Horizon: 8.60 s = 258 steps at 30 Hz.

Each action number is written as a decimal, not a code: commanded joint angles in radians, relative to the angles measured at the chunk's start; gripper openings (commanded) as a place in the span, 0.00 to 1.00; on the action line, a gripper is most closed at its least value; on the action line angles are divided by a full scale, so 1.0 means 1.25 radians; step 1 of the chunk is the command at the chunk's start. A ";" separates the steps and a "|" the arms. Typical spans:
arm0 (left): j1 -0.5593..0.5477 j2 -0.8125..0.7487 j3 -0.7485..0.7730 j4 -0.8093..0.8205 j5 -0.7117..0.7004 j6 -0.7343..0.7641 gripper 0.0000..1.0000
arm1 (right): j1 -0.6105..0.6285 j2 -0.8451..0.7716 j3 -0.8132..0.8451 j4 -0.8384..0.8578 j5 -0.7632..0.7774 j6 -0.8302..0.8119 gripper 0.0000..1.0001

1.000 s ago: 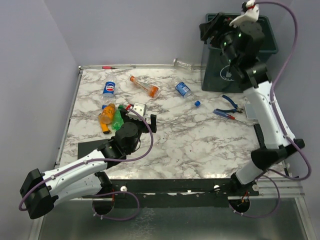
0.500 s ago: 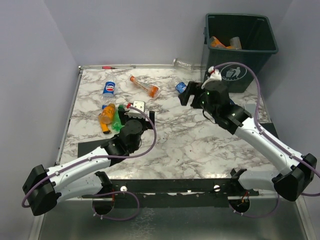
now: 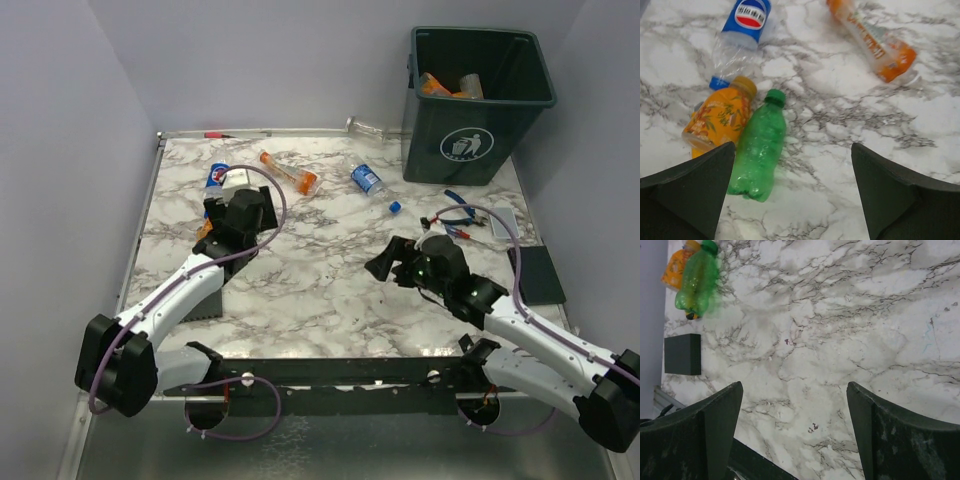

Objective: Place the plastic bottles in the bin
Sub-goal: Pick up the plastic bottle at the center of the board, then place the plastic bottle in the trash bin.

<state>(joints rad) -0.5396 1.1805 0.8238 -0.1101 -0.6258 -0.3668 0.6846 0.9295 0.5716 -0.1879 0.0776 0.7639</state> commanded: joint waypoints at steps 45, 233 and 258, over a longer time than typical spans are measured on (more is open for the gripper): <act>0.103 0.459 0.118 -0.179 0.141 -0.020 0.69 | 0.003 0.019 -0.057 0.071 -0.139 -0.011 0.87; -0.192 -0.196 -0.320 0.768 0.852 -0.120 0.98 | 0.137 0.139 0.491 0.016 -0.159 -0.318 0.00; -0.192 -0.299 -0.340 0.642 0.507 -0.030 0.99 | 0.136 0.117 0.853 0.135 0.509 -0.757 0.00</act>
<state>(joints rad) -0.7746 0.8032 0.4019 0.7212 0.0792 -0.4206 0.8536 0.9337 1.5700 -0.0090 0.6270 -0.0834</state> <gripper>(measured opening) 0.990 0.361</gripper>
